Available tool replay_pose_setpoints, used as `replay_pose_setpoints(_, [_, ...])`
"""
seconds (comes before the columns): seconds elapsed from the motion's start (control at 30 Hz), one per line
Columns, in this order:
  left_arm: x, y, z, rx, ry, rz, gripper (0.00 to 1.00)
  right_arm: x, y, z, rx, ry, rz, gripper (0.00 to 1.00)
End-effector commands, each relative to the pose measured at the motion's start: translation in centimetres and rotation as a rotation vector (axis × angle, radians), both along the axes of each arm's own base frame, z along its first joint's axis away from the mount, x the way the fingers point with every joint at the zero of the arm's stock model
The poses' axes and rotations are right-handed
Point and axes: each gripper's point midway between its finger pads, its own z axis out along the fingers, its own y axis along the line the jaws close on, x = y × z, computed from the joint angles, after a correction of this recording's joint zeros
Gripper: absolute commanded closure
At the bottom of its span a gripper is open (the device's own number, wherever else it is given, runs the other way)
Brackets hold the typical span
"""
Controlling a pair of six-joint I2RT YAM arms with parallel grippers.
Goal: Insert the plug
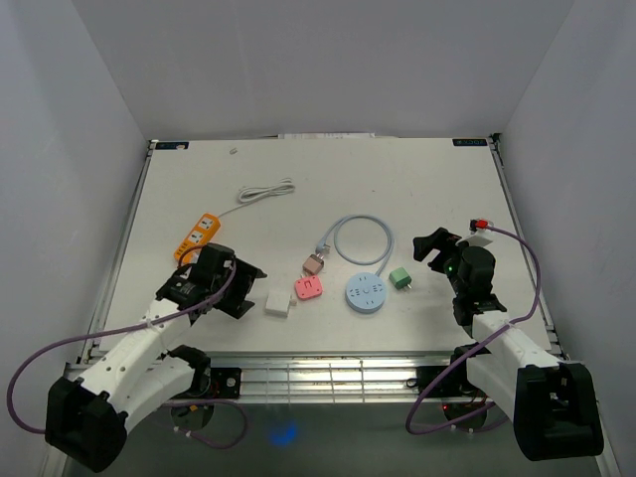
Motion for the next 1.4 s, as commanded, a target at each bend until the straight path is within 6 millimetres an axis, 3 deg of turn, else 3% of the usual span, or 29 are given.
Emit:
replay_pose_setpoints(0.0, [-0.4,0.0,-0.5,0.032,0.095,0.089,0.15,0.8,0.1,1.7,-0.005,-0.049,0.009,0.11])
replay_pose_setpoints(0.07, [-1.3,-0.6,-1.6,0.071,0.165,0.081,0.16,0.8,0.2,1.6,-0.006,-0.043,0.009,0.11])
replay_pose_setpoints(0.33, [-1.8,-1.7,-2.3,0.106,0.233,0.084,0.15,0.8,0.1,1.7,-0.007,-0.046,0.009,0.11])
replay_pose_setpoints(0.7, [-0.7,-1.8,-2.7,0.14,0.26,0.128,0.13,1.0,0.6,1.5,-0.004,-0.033,0.033,0.11])
replay_pose_setpoints(1.13, [-1.0,-2.3,-4.1,0.12,0.339,0.181,0.09,1.1,0.6,1.0,-0.004,-0.019,0.033,0.11])
replay_pose_setpoints(1.37, [-0.4,-3.4,-4.8,0.086,0.359,0.18,0.08,1.1,0.6,1.0,-0.001,-0.019,0.032,0.11])
